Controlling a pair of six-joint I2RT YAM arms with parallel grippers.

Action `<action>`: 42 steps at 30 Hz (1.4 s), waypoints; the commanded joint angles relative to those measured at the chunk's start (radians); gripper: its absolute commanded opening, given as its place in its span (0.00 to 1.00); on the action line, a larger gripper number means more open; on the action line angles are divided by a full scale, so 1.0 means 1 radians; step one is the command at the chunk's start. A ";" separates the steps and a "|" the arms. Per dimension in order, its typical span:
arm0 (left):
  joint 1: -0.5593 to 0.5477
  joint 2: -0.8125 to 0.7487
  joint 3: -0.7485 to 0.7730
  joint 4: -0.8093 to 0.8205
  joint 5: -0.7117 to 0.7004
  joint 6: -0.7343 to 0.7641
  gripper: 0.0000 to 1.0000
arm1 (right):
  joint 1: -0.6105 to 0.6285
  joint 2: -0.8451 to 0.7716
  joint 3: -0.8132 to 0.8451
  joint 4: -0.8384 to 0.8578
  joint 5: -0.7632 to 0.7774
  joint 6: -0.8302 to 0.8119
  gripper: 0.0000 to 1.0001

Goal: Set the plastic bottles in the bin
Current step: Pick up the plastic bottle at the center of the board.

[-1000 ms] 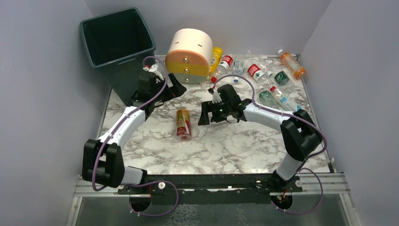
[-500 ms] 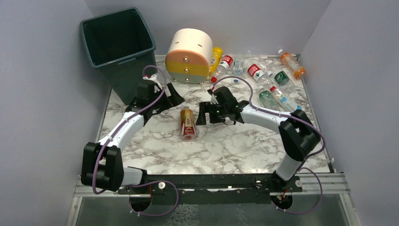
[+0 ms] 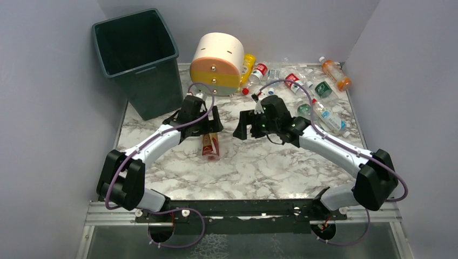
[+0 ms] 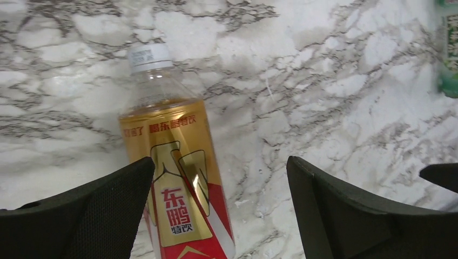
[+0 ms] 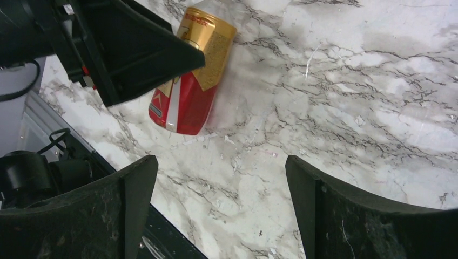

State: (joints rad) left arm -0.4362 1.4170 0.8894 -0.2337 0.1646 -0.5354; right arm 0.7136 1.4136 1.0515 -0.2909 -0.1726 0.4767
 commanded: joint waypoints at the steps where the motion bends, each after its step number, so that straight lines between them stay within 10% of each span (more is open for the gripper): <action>1: -0.003 -0.005 0.062 -0.127 -0.164 0.060 0.99 | 0.003 -0.031 -0.037 -0.033 0.031 -0.021 0.92; 28: -0.188 0.169 0.087 -0.176 -0.350 0.036 0.99 | -0.012 -0.080 -0.109 0.020 -0.020 -0.036 0.92; 42: -0.197 0.192 0.195 -0.250 -0.386 0.075 0.40 | -0.028 -0.106 -0.101 0.009 -0.023 -0.049 0.92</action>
State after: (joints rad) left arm -0.6262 1.6066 1.0264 -0.4480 -0.1772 -0.4805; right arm 0.6930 1.3441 0.9485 -0.2874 -0.1810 0.4435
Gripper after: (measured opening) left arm 0.480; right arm 0.920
